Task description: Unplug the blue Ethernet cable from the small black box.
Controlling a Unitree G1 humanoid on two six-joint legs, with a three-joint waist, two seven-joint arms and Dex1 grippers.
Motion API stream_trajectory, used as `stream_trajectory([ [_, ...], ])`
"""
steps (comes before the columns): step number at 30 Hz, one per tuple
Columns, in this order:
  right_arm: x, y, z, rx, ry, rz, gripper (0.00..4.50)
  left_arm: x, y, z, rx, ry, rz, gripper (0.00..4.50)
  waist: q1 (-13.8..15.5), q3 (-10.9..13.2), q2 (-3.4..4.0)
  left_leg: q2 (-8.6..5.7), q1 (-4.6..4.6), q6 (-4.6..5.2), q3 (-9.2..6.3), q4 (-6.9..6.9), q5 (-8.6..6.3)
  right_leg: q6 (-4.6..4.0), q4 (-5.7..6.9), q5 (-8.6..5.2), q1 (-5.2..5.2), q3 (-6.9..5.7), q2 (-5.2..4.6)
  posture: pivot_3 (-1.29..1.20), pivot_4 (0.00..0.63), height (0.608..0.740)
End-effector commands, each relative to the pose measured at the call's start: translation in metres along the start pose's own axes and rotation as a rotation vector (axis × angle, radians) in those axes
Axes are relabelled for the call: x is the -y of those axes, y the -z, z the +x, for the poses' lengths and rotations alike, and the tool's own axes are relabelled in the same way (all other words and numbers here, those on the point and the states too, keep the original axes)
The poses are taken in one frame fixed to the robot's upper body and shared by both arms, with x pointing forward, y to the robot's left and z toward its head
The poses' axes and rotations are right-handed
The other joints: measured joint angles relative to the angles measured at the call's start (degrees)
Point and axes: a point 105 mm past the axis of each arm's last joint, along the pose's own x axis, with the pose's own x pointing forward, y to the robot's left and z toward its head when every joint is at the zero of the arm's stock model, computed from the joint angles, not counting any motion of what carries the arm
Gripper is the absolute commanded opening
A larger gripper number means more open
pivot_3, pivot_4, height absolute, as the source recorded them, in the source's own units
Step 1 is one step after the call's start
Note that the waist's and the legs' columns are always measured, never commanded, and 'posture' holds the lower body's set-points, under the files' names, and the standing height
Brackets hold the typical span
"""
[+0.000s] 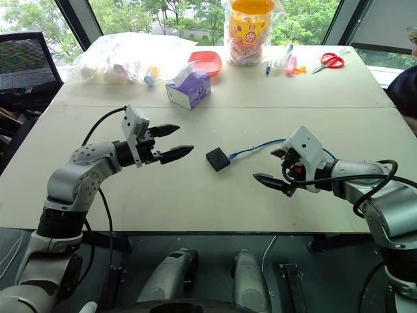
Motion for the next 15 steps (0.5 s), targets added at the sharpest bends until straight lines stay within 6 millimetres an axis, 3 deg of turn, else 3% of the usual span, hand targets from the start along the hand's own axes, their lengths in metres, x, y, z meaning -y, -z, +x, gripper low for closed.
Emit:
stream_trajectory([
  [1, 0.002, -0.010, -0.004, 0.026, 0.011, -0.045, 4.50, 0.003, -0.012, -0.001, 0.039, 0.010, 0.035, 4.48, 0.0, 0.0, 0.00, 0.00, 0.00, 0.00, 0.00, 0.00, 0.00, 0.00, 0.00, 0.00, 0.00, 0.00, 0.00, 0.00, 0.150, 0.740],
  [15, 0.013, -0.014, -0.005, -0.010, 0.001, -0.132, 4.50, 0.003, -0.015, -0.002, 0.045, 0.008, 0.033, 4.48, 0.0, 0.0, 0.00, 0.00, 0.00, 0.00, 0.02, 0.00, 0.00, 0.00, 0.00, 0.00, 0.00, 0.00, 0.00, 0.00, 0.150, 0.740],
])
